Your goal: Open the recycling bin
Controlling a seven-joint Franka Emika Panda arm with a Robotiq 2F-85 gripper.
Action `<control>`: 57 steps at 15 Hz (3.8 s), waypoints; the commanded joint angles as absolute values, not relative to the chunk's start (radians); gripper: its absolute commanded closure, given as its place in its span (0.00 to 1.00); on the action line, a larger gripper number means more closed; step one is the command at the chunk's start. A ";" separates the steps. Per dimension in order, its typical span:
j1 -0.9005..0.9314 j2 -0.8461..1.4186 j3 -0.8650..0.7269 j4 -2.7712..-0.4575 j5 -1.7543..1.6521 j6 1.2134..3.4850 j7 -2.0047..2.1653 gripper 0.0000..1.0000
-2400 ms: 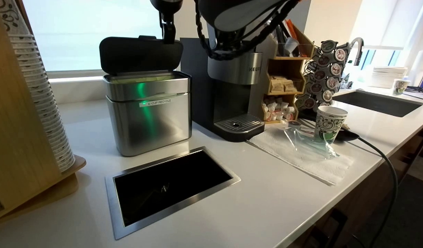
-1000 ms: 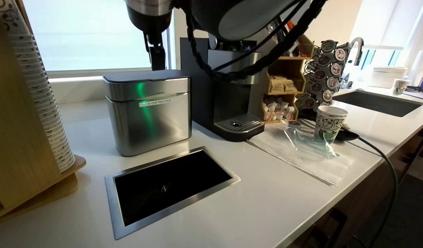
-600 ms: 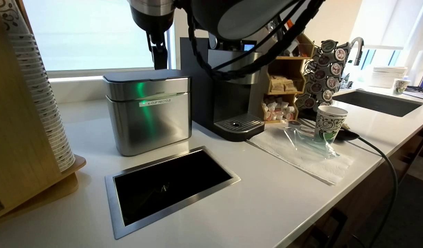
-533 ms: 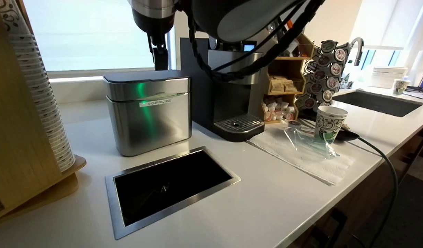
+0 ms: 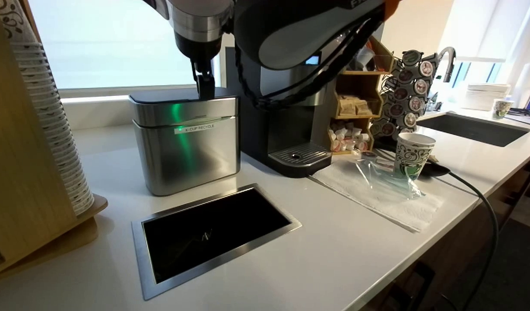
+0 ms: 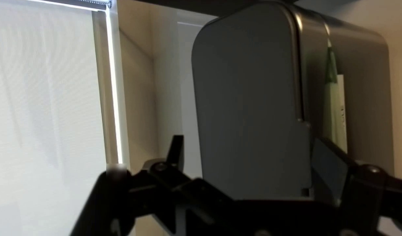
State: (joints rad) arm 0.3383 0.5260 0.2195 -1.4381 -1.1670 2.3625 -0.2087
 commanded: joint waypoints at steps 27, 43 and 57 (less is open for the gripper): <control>0.377 0.607 0.134 -1.275 -1.149 2.363 -0.187 0.00; 0.378 0.781 0.068 -0.956 -1.163 2.345 -0.226 0.00; 0.381 0.902 0.024 -0.759 -1.098 2.337 -0.280 0.00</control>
